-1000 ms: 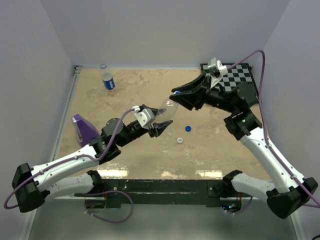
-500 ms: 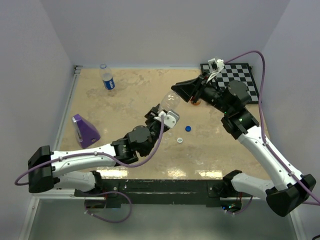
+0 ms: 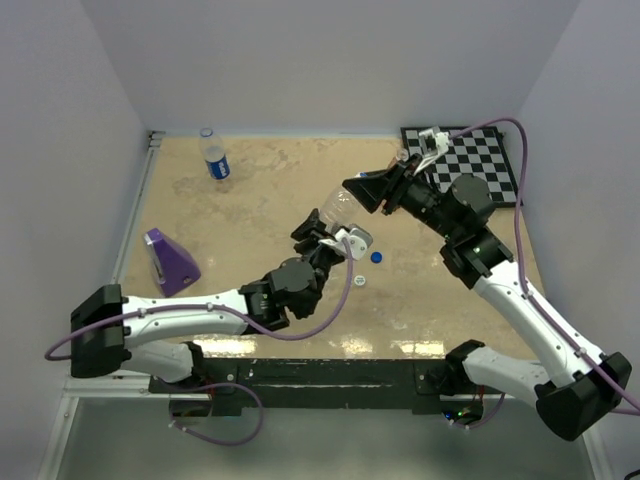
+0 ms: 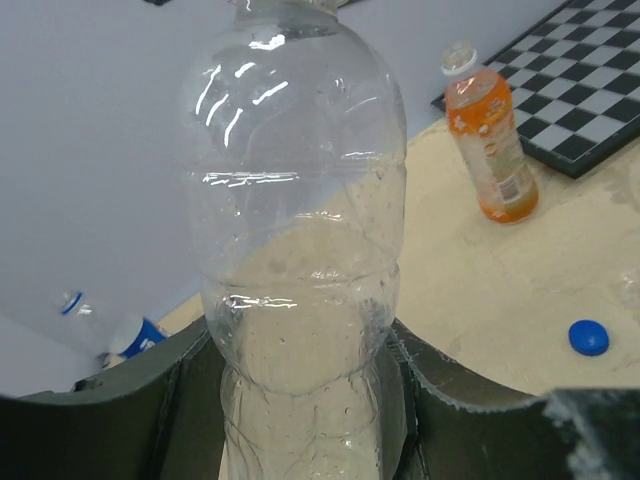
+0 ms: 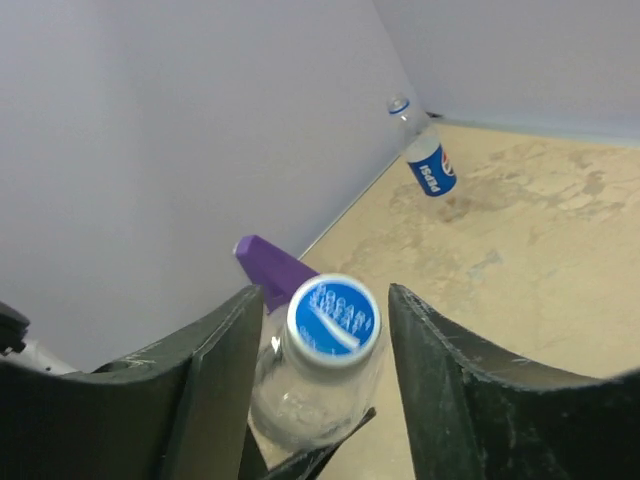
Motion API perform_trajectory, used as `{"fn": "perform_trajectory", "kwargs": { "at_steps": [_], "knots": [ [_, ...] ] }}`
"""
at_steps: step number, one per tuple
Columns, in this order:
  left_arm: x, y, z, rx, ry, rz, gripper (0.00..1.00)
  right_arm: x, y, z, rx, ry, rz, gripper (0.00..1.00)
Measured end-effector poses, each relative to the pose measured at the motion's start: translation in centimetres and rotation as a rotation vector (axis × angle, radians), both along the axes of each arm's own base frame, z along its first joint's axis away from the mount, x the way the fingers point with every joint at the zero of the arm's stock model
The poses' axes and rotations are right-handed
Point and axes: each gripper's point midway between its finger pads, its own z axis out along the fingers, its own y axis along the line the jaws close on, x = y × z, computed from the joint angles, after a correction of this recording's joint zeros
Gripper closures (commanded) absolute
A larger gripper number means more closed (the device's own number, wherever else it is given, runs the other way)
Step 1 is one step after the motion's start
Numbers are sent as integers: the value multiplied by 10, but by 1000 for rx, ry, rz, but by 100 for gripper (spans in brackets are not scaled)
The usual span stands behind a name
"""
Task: Screw on the bottle caps
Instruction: Screw the bottle cap onto the plastic bottle.
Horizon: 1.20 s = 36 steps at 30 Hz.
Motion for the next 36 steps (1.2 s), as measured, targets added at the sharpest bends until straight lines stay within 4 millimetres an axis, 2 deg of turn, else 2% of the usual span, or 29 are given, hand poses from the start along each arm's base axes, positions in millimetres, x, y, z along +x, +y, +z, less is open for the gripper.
{"fn": "perform_trajectory", "kwargs": {
  "at_steps": [3,7,10,15,19,22,29,36],
  "knots": [
    [5,1,9,-80,33,-101,100,-9,0,5,2,-31,16,29],
    [19,17,25,-245,70,-219,100,-18,-3,21,31,-99,31,25],
    [18,16,23,-329,115,-352,100,-30,-5,30,59,-164,61,25],
    [-2,-6,-11,-376,265,-632,100,-43,-2,42,76,-241,113,26],
    [-25,-17,-25,-413,353,-808,100,-48,0,45,68,-277,147,26],
    [-39,-22,-20,-447,370,-909,100,-51,3,44,57,-293,170,27],
    [-62,-22,9,-518,324,-1079,100,-54,5,41,32,-316,190,32],
    [-73,-24,11,-535,356,-1164,100,-69,10,45,26,-377,281,32]
  ]
}}
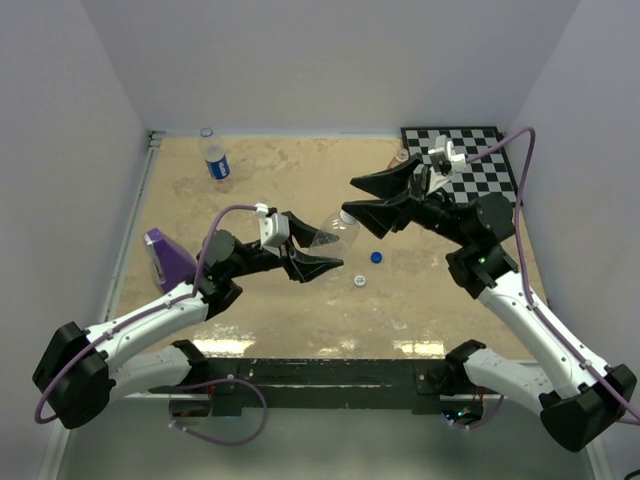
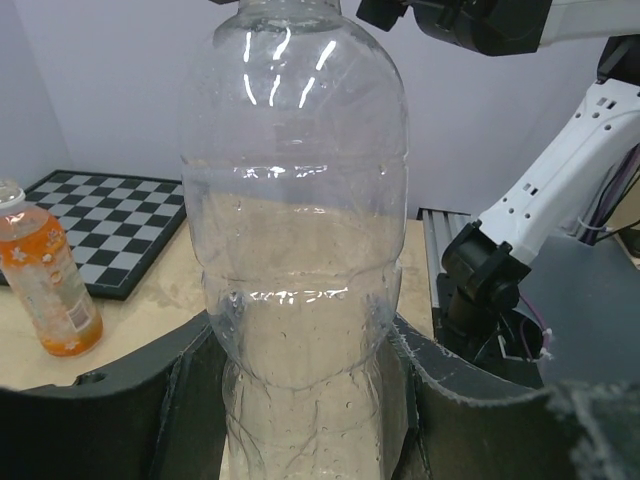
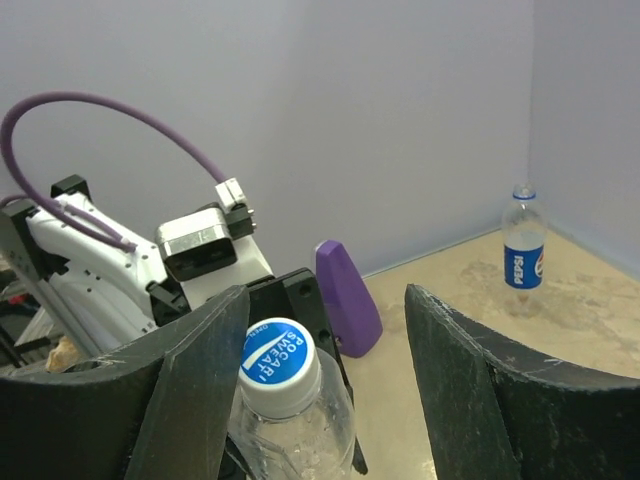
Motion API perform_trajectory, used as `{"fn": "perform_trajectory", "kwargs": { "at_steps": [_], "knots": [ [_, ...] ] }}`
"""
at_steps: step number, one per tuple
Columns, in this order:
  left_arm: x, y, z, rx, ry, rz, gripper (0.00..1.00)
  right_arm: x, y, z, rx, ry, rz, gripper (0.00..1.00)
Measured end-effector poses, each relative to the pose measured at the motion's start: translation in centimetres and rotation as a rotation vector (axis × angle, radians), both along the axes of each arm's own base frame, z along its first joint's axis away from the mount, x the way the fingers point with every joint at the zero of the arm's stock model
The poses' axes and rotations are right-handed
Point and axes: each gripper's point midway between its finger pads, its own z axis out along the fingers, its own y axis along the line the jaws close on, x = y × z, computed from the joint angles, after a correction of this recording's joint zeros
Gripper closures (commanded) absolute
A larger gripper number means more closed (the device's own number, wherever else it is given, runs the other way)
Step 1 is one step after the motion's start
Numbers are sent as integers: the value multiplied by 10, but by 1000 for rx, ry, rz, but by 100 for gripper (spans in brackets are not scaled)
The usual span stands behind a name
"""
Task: Screw on the bottle caps
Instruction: Screw the bottle cap onto the plastic bottle.
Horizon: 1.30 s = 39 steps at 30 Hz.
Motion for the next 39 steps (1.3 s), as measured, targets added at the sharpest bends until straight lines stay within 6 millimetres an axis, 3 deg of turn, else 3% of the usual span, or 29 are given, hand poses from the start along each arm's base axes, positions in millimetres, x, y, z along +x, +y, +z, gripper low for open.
{"fn": "perform_trajectory", "kwargs": {
  "at_steps": [10,16,20,23,35,39],
  "knots": [
    [-5,-2,0,-7,12,-40,100,-15,8,-8,-46,-37,114,39],
    [-4,-4,0,-6,18,-47,100,-18,11,-14,-65,-37,147,64],
    [-3,-4,-1,-2,23,-46,100,-20,12,-14,-69,-48,160,90],
    [-1,-4,-1,-1,23,-34,100,-20,12,-14,-70,-53,156,100],
    [26,-8,3,80,-32,327,100,15,3,-14,-45,82,-56,100],
    [38,-2,-5,131,-34,469,100,32,7,-23,-44,185,-170,100]
  ]
}}
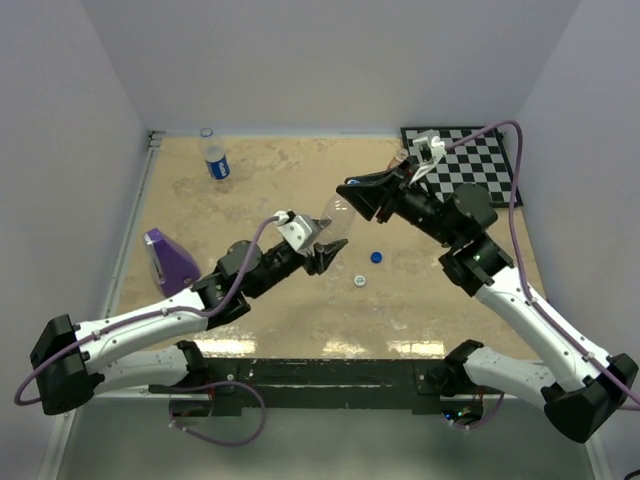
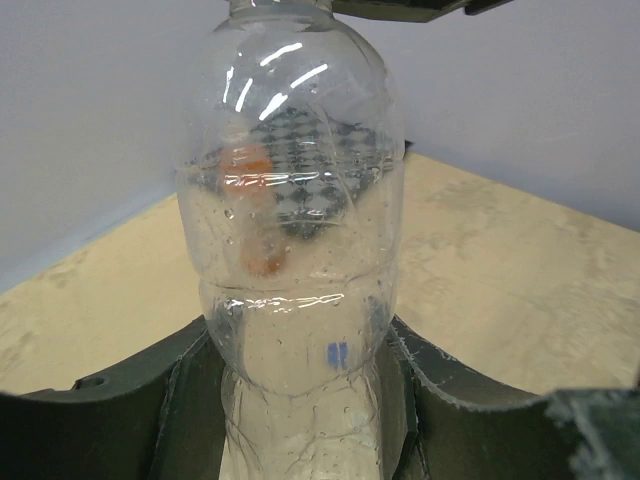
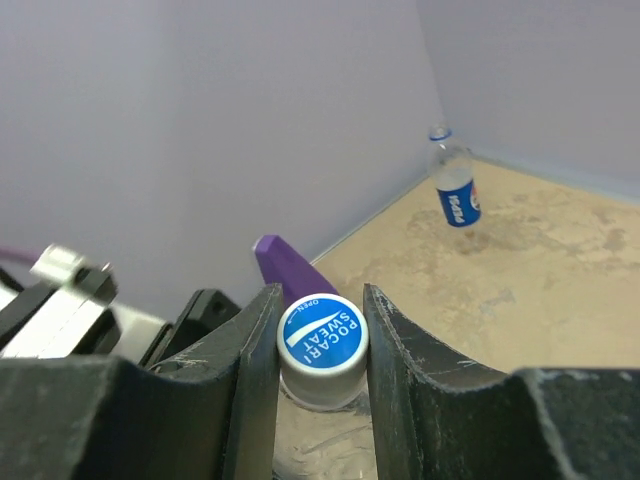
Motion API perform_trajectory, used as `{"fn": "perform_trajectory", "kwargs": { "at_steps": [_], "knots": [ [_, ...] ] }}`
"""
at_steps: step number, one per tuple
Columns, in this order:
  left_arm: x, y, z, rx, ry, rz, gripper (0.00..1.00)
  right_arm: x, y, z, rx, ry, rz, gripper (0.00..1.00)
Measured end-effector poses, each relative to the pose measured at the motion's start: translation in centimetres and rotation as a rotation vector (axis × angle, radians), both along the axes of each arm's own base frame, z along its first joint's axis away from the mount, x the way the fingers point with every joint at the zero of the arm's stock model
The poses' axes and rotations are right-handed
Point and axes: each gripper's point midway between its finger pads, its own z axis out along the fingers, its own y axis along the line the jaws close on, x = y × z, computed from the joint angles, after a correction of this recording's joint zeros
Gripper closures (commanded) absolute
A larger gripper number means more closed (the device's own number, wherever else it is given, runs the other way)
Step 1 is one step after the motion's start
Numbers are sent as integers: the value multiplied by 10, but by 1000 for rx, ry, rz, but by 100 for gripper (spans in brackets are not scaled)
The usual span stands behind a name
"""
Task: Screw on the bottle caps
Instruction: Screw the bottle cap onto the plastic bottle.
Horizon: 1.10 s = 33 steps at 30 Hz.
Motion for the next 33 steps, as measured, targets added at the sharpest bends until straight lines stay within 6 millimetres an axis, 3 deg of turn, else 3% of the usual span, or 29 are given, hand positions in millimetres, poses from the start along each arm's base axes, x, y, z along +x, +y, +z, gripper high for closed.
{"fn": "perform_trajectory", "kwargs": {
  "at_steps": [10,11,13,14,17,21,25,29,33],
  "knots": [
    [16,9,-12,165,-61,396,100,27,-5,-19,3,161,-228,100],
    [17,9,-12,181,-67,426,100,29,-6,-20,5,171,-241,94],
    [18,11,-14,201,-71,462,100,30,-6,-22,4,178,-249,70],
    [18,12,-15,207,-71,469,100,30,-6,-22,4,180,-248,63],
    [17,12,-14,210,-69,454,100,29,-6,-22,-1,173,-242,45],
    [15,11,-4,172,-64,369,100,26,-7,-19,-31,138,-215,33],
    [21,20,10,91,-47,280,100,23,-13,-9,-29,94,-174,30],
    [21,23,7,58,-25,184,100,15,-19,13,7,6,-96,28],
    [6,10,2,42,-3,45,100,-6,-17,39,44,-114,13,28]
  ]
}}
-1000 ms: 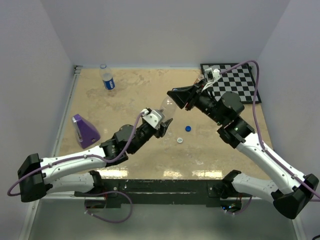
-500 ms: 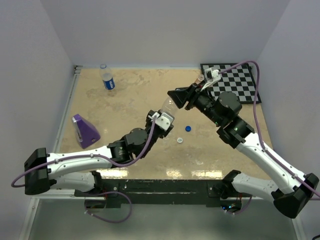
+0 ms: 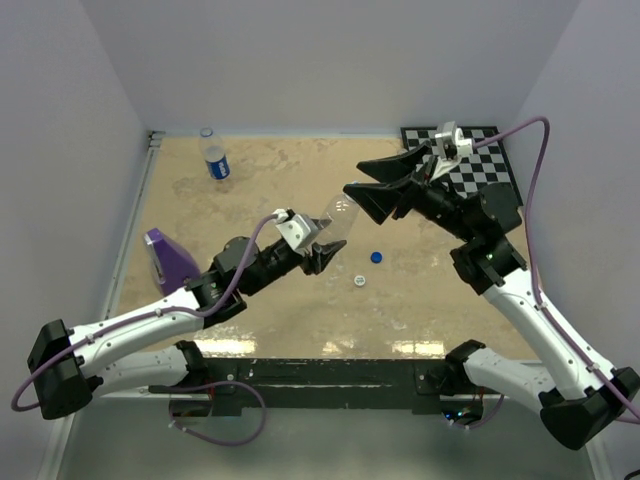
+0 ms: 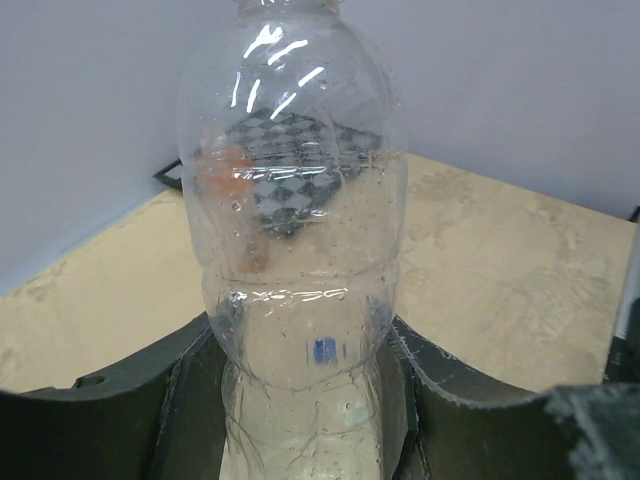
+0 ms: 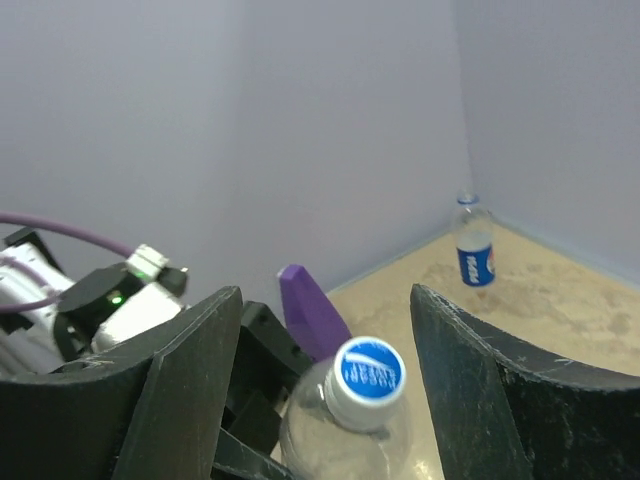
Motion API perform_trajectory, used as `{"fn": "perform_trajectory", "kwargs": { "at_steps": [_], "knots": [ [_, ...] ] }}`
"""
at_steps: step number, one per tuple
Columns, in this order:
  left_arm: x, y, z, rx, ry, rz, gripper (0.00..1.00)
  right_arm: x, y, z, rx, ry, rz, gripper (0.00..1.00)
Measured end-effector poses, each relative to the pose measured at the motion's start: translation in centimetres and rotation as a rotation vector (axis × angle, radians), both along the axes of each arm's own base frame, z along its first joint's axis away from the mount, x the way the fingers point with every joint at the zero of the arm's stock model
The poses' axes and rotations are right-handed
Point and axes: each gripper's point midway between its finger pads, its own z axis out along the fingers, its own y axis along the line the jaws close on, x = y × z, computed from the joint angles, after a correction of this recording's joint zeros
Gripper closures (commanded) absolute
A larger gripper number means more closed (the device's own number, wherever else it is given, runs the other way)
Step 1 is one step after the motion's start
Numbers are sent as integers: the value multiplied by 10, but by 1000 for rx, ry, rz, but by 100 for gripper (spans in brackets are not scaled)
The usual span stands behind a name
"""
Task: Screw on the bottle caps
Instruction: Screw the bottle cap onto the plastic bottle.
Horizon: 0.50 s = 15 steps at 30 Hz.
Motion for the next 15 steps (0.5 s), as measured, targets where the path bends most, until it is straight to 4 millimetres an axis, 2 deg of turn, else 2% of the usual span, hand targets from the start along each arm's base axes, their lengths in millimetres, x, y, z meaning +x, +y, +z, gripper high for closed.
{"fn": "perform_trajectory", "kwargs": {
  "at_steps": [6,11,15],
  "knots": [
    [-18,-12,3,-41,21,-151,100,-19,7,8,-4,-76,102,32],
    [-25,-15,14,-90,18,-223,100,-23,10,3,-18,-79,132,36],
    [-32,-17,20,-121,11,-276,100,-23,12,-3,-31,-76,154,43]
  ]
}}
